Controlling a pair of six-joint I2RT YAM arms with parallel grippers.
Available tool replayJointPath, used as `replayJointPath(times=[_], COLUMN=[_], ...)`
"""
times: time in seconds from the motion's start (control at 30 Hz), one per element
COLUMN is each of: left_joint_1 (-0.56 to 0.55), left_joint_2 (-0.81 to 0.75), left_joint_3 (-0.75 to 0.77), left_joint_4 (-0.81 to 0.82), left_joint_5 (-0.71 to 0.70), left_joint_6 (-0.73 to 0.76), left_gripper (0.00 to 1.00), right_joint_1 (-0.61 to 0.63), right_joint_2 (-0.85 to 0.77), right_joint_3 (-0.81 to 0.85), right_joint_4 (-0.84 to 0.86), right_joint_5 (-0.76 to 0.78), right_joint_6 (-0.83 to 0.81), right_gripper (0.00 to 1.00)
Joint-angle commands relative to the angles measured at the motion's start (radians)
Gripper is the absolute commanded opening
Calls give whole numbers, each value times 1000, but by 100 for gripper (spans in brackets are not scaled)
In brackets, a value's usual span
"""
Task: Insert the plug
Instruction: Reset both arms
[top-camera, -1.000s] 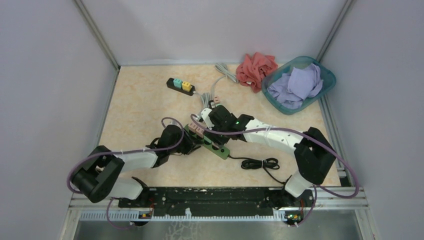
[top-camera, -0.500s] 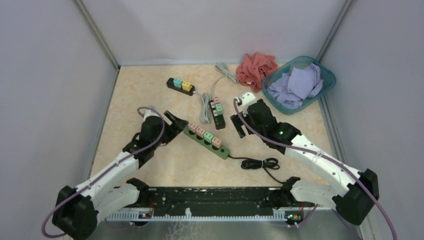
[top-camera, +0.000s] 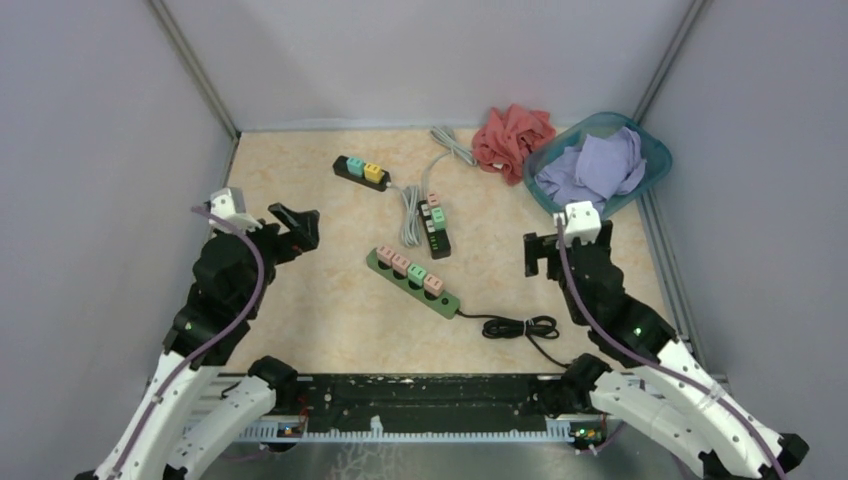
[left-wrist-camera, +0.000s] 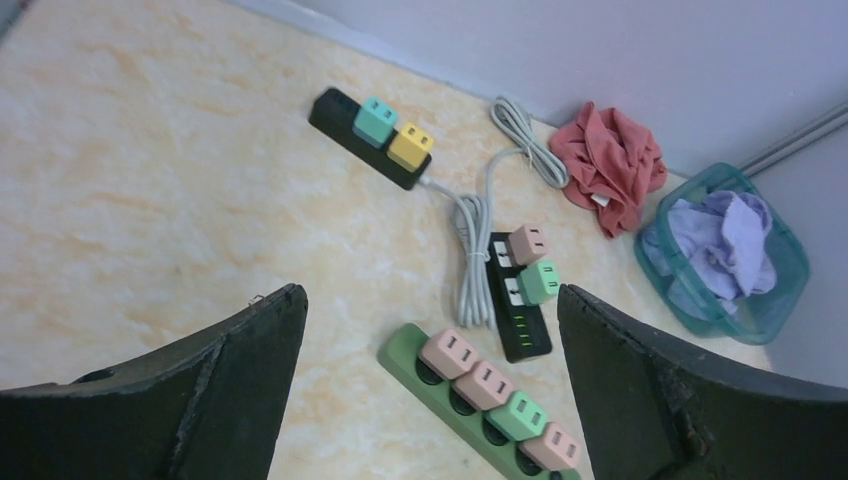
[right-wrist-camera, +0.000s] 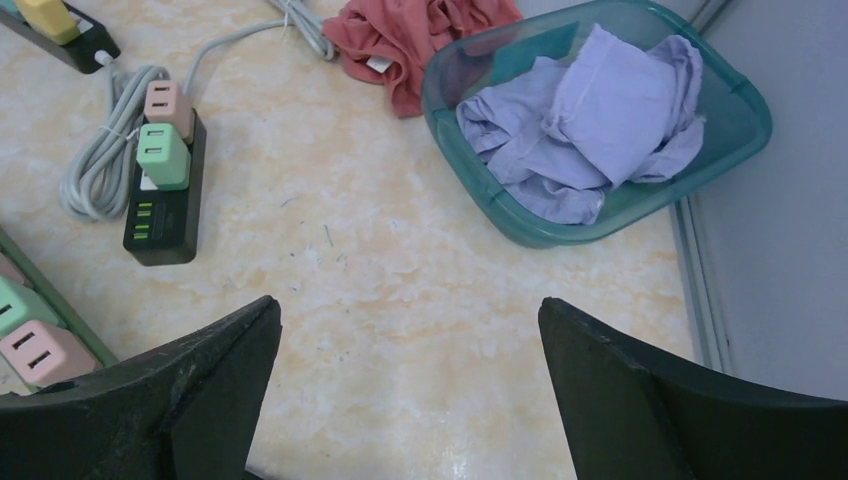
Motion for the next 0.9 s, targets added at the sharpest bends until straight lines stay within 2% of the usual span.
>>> replayJointPath(times=[0.0,0.1,0.27,0.57,0.87], left_joint_1=[3,5,5,31,84], left_joint_2=[-71,-130,-182,-185,-186], left_joint_3=[30,-15,-116,-142,-151], left_joint_4=[-31,18,92,93,100], left_joint_5=[-45,-98,-126,-104,-18], left_joint_6=[269,340,360,362,366], left_gripper=[100,100,100,100,100], right_joint_1=[-1,-1,0,-1,-1], right_joint_2=[-114,-208,-299,-263,-263], right_joint_3=[-40,-75,-126,-129,-132], right_joint_4=[41,74,127,123,125], right_joint_5=[85,105,109,120,110], right_joint_6=[0,-11,-28,-38,-44], right_gripper=[99,99,99,99,99])
